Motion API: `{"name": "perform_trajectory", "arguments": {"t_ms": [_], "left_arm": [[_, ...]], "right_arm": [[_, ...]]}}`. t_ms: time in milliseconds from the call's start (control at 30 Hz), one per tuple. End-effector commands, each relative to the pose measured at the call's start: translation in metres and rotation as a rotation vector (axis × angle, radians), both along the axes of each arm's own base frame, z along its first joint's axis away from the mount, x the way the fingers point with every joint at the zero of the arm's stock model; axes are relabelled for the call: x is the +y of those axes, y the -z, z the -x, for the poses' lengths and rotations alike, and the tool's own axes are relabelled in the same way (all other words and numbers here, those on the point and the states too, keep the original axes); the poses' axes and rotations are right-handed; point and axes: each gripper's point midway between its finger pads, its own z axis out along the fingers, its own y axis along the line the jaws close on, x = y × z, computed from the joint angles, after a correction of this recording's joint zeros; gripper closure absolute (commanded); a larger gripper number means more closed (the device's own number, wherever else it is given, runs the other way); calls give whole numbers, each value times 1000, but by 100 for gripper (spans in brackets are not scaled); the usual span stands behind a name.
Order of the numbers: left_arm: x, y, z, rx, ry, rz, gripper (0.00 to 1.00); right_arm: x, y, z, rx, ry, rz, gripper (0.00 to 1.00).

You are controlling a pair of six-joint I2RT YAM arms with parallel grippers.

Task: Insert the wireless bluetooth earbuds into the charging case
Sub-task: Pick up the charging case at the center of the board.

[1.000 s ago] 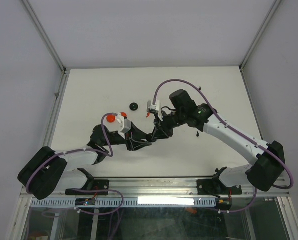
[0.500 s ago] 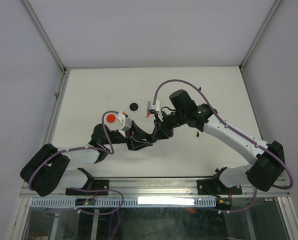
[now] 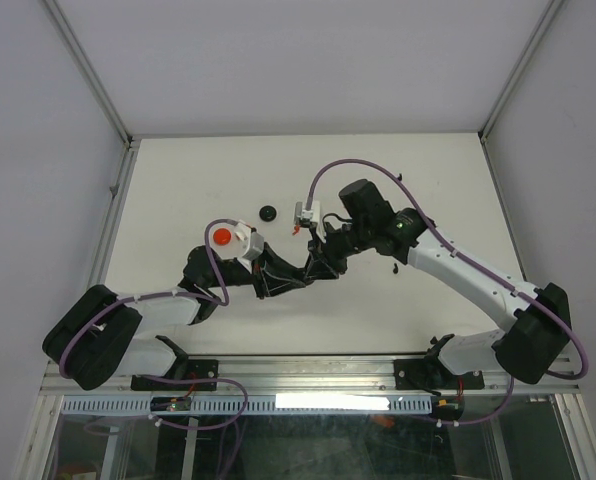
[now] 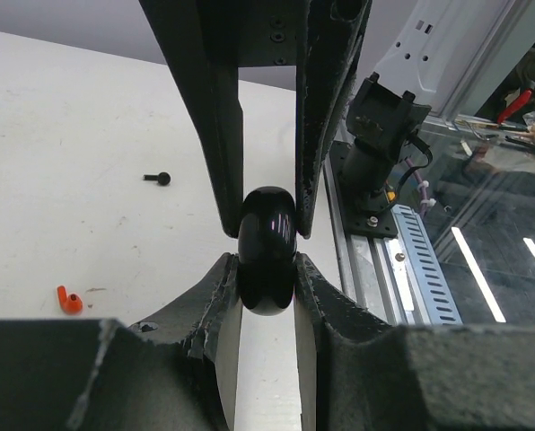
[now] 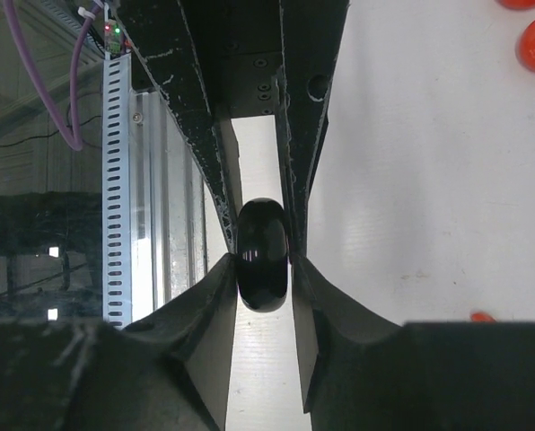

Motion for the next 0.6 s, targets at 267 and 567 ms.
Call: {"name": "perform_trajectory", "arguments": {"t_ms": [267, 567], "left_arm": [[5, -32, 2, -154, -26, 94, 100], [9, -39, -6, -130, -102, 129, 100]], "right_arm": [[4, -30, -26, -153, 113, -92, 46], [7, -26, -24, -157, 107, -89, 34]]}}
